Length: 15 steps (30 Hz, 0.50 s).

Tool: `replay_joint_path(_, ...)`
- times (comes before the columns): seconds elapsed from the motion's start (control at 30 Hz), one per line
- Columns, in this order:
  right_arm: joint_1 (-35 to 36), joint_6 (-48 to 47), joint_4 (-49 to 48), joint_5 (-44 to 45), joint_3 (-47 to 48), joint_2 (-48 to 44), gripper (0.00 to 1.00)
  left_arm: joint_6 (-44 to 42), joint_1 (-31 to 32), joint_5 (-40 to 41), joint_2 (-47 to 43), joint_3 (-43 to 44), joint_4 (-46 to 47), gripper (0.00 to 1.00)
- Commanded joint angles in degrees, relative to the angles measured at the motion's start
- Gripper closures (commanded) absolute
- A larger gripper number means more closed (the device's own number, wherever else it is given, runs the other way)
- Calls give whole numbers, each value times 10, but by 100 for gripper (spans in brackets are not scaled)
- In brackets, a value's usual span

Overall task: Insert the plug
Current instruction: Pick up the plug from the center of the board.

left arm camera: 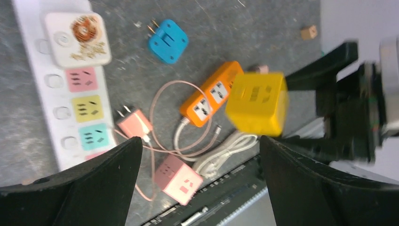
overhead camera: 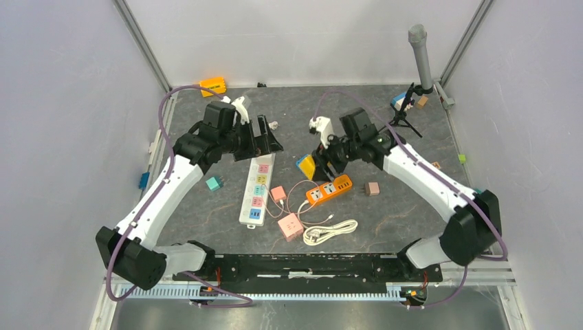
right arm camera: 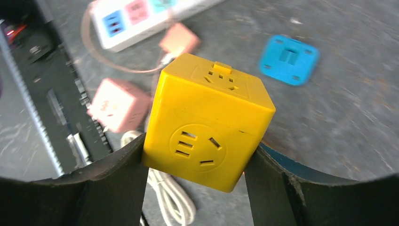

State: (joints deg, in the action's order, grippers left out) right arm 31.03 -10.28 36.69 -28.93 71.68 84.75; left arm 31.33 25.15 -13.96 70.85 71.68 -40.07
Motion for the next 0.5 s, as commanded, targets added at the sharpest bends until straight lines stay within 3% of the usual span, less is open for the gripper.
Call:
replay_joint_path(0.0, 48, -26, -45, -87, -27, -66, 93, 57, -17, -145, 22, 19, 26, 0)
replay_joint_path(0.23, 93, -34, -35, -111, -16, -81, 100, 167, -12, -331, 26, -59, 152, 0)
replay_joint_path(0.47, 102, -16, -54, -119, -4, -84, 100, 190, -5, -366, 10, -115, 168, 0)
